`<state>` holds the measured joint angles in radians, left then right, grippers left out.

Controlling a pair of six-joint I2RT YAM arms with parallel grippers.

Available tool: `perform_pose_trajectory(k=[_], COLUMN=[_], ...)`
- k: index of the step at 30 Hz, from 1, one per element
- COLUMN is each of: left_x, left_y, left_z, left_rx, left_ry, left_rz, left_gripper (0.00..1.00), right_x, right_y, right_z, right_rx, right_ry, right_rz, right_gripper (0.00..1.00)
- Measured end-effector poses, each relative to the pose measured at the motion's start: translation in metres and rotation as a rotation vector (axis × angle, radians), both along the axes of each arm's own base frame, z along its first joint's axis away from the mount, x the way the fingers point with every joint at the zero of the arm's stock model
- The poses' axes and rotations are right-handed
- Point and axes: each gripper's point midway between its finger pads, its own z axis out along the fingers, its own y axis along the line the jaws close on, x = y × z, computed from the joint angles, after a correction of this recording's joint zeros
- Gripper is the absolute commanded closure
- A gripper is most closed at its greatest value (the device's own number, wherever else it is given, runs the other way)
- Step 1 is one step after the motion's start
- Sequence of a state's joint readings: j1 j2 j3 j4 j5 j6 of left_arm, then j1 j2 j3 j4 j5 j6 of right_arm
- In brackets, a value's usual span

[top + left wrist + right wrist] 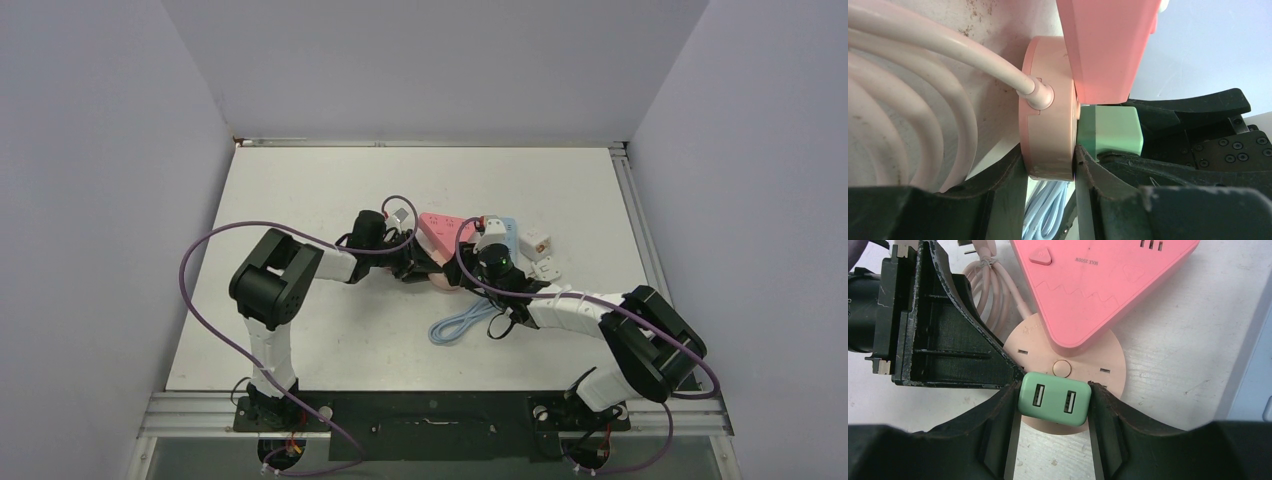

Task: Pull the plug off the socket

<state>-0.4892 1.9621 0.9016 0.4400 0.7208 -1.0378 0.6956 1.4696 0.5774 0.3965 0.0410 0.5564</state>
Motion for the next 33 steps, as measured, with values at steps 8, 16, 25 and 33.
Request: perform_pose_trajectory(k=[8, 16, 25, 33], left_x=[0.000, 0.002, 0.001, -0.004], left_y=[0.000, 0.000, 0.001, 0.002], left_z=[0.000, 0.000, -0.001, -0.004], left_rx=[-0.004, -0.001, 0.004, 0.014], left_ry=[-0.003, -0.008, -0.014, -0.010], left_rz=[0.004, 0.009, 0.005, -0.022], left_gripper=[1.00, 1.00, 1.00, 1.00], right_x=[0.001, 0.005, 0.001, -0.010], right_y=[-0.001, -0.005, -0.001, 0.003], right_z=[0.000, 0.001, -0.001, -0.001], right_rx=[0.009, 0.070, 0.038, -0.112], right_ry=[0.005, 0.037, 0.018, -0.041], right_rz=[-0.010, 0.000, -0.009, -0.076], right_gripper=[0.95, 0.95, 0.95, 0.95])
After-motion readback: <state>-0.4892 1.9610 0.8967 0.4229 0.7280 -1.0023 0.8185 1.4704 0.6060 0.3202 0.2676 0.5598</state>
